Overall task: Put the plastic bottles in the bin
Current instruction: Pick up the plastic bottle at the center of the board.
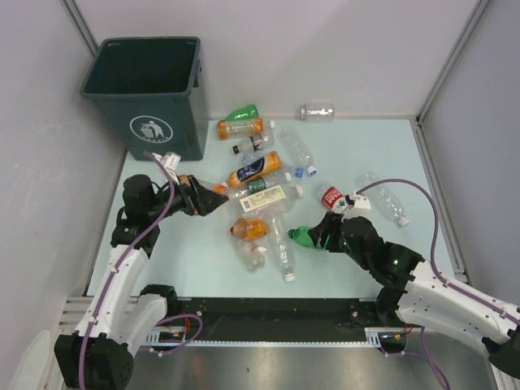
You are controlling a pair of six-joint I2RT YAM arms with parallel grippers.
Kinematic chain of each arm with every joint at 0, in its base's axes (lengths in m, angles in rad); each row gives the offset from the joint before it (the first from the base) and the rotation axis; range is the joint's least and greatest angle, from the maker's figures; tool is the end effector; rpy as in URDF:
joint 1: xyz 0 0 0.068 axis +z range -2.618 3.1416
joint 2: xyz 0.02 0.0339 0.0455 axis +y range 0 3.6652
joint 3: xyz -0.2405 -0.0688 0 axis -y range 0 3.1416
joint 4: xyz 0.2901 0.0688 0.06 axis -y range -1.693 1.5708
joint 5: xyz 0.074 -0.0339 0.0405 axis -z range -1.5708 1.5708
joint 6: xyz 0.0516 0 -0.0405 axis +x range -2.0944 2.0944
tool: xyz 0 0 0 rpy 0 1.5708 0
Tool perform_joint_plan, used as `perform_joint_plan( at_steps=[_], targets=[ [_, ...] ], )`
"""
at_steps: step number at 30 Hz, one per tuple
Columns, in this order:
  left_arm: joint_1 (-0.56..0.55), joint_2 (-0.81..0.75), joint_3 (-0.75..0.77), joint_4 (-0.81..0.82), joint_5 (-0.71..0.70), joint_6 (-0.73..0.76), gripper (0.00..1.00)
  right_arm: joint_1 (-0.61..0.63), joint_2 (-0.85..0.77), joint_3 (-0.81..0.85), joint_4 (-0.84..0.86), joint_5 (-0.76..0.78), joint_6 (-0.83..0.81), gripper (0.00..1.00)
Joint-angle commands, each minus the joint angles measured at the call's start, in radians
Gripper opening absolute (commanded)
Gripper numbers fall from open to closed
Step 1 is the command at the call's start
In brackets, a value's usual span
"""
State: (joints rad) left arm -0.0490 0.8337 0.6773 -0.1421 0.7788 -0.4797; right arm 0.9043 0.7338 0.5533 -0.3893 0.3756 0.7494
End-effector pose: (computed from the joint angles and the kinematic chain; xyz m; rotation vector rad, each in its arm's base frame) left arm 0.2580 -0.0489 0.2731 0.1515 1.9160 -1.0835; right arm 0.1634 0.1772 0.2157 0.0562 2.1518 0.5861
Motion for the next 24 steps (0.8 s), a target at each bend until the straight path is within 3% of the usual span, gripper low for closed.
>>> perform_joint_plan(
  at_steps=[1,6,15,24],
  targets=[
    [-0.071,-0.022,-0.007,0.058,0.017,-0.028,1.00,0.008,-0.068,0.007,0.072,-0.033,-0.048,0.26],
    [-0.107,-0.015,-0.005,0.055,0.010,-0.034,1.00,0.007,-0.065,0.013,0.086,-0.037,-0.045,0.14],
    [-0.178,-0.021,-0.019,0.059,0.011,-0.033,1.00,0.005,-0.079,0.037,0.133,-0.030,-0.036,0.09],
    [-0.322,-0.015,-0.048,0.138,0.074,-0.065,1.00,-0.002,-0.135,0.045,0.276,-0.265,-0.071,0.08]
  ],
)
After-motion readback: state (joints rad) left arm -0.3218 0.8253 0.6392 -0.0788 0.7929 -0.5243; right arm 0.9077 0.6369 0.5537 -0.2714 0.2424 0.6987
